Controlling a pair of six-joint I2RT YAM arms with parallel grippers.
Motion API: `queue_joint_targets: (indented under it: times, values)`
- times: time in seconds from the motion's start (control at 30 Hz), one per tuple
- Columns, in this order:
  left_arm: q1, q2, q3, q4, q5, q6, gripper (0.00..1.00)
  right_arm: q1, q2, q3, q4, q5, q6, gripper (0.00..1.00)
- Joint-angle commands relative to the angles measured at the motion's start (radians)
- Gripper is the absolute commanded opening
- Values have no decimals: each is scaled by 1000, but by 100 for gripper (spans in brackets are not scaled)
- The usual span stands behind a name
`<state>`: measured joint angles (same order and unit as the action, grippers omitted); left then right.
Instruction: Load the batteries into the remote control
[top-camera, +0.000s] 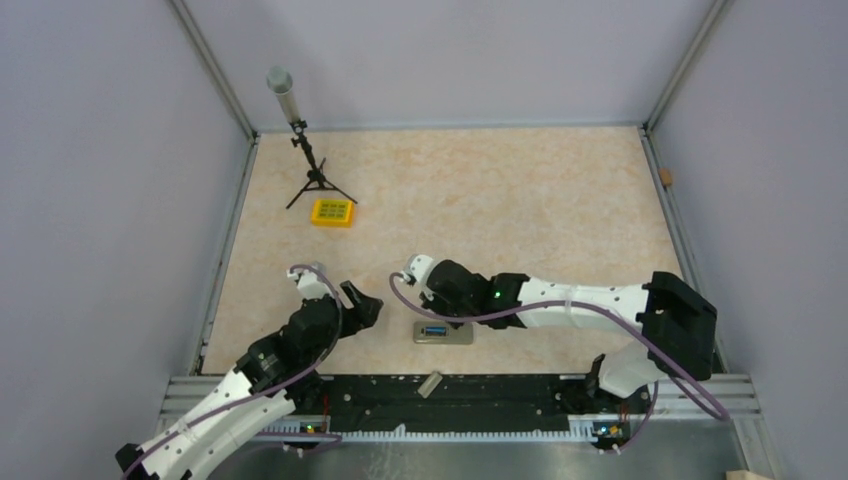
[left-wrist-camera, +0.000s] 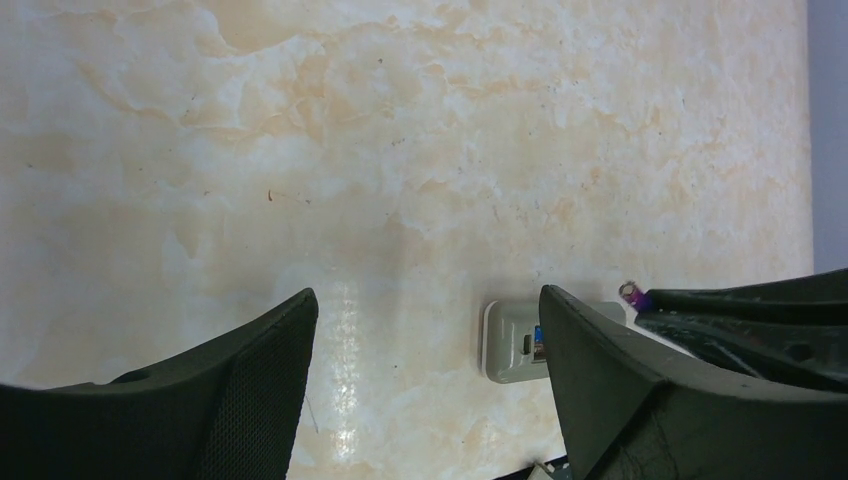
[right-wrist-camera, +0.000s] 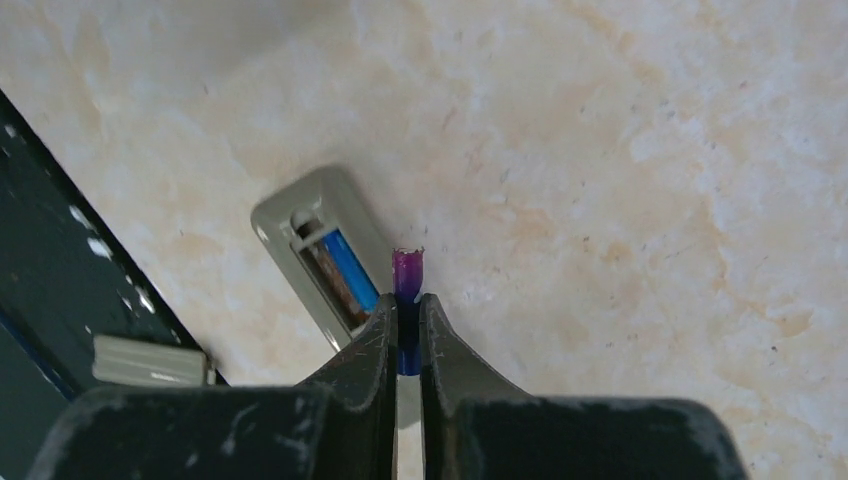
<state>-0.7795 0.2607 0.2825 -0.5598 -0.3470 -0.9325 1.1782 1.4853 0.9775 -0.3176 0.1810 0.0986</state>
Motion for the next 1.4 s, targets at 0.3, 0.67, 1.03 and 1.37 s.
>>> queue_joint_targets:
  times: [0.3,0.67,1.03,1.37]
  values:
    - [0,45,-31,116,49,18,82,10,34,-17,-59,-191,-214,0]
    - [0,54,-54,145,66,11,83,9,95,26,-58,-241,-221,0]
    - [0,59,-60,158,75,10,83,11,127,44,-66,-250,-229,12]
    - [0,103,-74,203,108,15,83,9,126,50,-49,-259,-222,26]
